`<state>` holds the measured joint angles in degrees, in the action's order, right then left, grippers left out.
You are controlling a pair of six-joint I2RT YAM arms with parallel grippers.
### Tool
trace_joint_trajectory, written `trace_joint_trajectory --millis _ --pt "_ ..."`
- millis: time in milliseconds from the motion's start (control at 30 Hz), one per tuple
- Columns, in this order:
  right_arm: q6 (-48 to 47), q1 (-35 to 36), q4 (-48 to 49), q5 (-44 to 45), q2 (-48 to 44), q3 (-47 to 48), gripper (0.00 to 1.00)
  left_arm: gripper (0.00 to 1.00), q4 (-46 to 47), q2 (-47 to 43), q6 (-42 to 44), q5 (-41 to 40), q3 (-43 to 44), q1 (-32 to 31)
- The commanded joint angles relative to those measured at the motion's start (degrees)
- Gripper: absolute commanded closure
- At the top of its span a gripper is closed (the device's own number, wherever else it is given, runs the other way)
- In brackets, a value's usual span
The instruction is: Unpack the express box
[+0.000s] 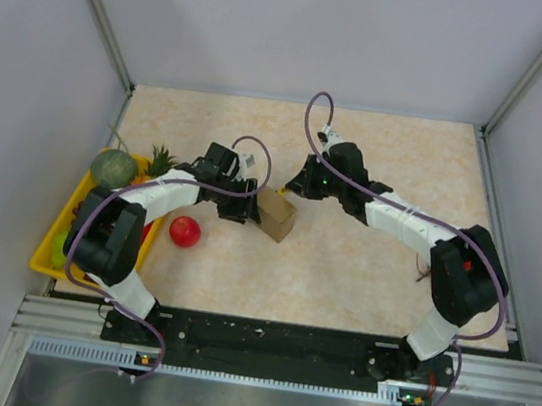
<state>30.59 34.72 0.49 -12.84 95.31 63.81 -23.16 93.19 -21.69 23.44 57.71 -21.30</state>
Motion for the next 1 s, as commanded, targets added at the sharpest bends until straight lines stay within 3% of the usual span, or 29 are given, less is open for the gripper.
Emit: trace_joint_trajectory --millis 0,233,367,400,467,600,700,800,967 --pt "0.09 0.44 1.36 -4.13 2.95 7.01 1.0 0.44 4.35 -4.05 1.48 3.99 -1.37 0.91" --pt "-1.85 0.52 -6.72 9.12 -3.27 9.22 1.0 0.43 0.13 -15.21 0.42 -14.01 -3.13 4.42" --pt "-2.82 0.35 -10.94 12.14 -8.72 8.79 1.0 0.26 1.44 -21.9 2.35 -19.75 -3.22 4.51" --pt "-3.25 0.35 -12.43 12.14 -11.0 8.35 1.0 0.14 2.84 -23.47 2.88 -19.49 -3.22 4.51" --pt "-3.43 0.35 -13.06 11.44 -13.73 5.64 1.0 0.01 7.23 -24.28 4.72 -18.35 -2.79 4.51" --pt "-7.46 0.78 -12.62 3.28 -19.89 -0.87 1.0 0.01 10.76 -19.3 7.36 -14.13 1.86 4.51" --pt "-10.1 4.2 -12.53 0.89 -23.4 -6.41 1.0 0.05 7.35 -11.49 8.24 -12.2 10.12 4.51" --pt "-11.25 7.46 -11.48 0.18 -24.47 -10.63 1.0 0.12 3.65 -4.28 8.34 -4.66 17.59 4.51" --pt "-10.12 12.3 -6.74 1.42 -22.19 -14.23 1.0 0.19 8.12 2.87 4.65 8.71 19.63 4.25"
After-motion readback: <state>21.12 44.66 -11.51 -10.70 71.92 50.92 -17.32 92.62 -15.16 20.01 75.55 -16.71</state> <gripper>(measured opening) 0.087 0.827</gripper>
